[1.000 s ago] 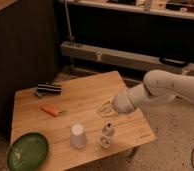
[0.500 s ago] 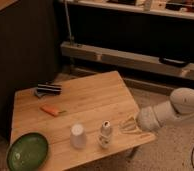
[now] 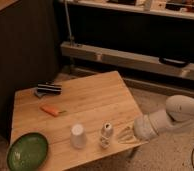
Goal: Knock the bottle over
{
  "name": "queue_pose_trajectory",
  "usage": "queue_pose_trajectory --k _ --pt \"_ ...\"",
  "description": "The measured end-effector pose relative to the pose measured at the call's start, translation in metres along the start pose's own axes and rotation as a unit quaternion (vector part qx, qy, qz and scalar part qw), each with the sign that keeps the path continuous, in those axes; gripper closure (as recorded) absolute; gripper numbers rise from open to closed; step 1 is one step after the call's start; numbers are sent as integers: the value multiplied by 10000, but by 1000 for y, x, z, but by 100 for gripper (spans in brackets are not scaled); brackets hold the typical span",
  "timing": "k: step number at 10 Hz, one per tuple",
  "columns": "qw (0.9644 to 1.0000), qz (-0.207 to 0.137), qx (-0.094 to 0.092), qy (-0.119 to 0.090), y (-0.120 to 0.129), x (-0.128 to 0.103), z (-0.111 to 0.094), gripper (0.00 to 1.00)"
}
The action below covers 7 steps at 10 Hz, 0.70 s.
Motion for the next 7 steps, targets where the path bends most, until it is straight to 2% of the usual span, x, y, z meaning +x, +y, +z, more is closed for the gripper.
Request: queue_pose_trajectory --k 1,3,5,7 --pt "10000 -89 -6 -10 -4 -12 -2 100" --pt "9996 -216 -183 -44 -14 -38 8 100" --pt "9990 -249 -365 -4 -16 -44 25 100" --pt "9989 -162 -445 41 -11 -39 32 100"
